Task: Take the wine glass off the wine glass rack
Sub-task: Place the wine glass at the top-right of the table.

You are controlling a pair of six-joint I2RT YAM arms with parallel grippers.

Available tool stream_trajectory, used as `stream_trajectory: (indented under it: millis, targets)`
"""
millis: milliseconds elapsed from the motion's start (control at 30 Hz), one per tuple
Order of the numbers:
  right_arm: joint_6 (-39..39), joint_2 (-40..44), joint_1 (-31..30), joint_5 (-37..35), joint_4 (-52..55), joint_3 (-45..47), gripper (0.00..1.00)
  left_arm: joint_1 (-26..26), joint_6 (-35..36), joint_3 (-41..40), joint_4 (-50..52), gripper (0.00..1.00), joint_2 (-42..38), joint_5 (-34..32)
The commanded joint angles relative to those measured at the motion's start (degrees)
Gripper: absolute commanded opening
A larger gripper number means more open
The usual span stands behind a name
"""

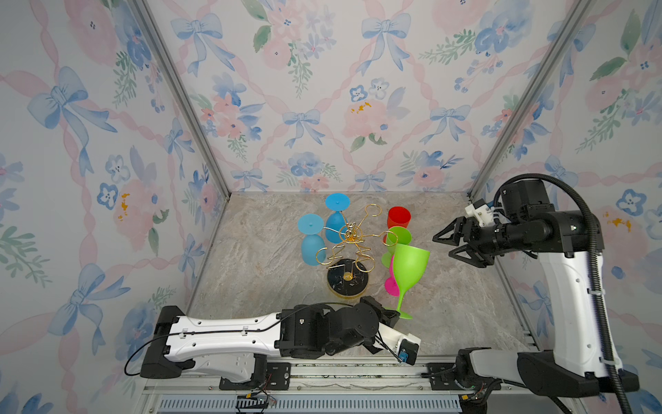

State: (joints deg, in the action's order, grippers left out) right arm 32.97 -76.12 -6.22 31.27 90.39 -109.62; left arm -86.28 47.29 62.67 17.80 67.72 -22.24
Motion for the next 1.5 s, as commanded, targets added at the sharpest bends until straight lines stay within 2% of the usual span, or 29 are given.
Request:
stream_trajectory:
  millis: [0, 133, 300, 600, 1033, 1467]
  targets:
    - [-1.63, -1.18, -1.28, -0.19, 5.11, -0.77, 0.68, -0.55, 6.65, 0.00, -0.75, 0.00, 1.20, -4.80]
    - [-1.24, -2.00, -1.69, 0.50, 5.10, -1.17, 0.64, -0.54, 11.77, -0.09, -0.72, 0.00, 2.35, -7.45]
    - [-1.92, -3.07, -1.69, 0.79, 5.85, -3.82, 0.60, -0.54, 13.80, 0.14, -1.00, 0.00, 3.37, -7.72]
    - [-2.32, -3.91, -2.56, 1.53, 6.96, -2.66, 0.47, -0.56, 18.58, -0.58, -2.83, 0.00, 4.39, -11.16]
    - [-2.30, -3.61, -3.98, 2.75, 6.21, 0.56, 0.27, -0.49, 29.60, -4.34, -12.12, 0.00, 4.37, -15.53]
    - [-2.75, -3.11, -3.98, 2.86, 6.22, 1.28, 0.10, -0.55, 32.82, -7.81, -13.90, 0.00, 3.54, -18.10]
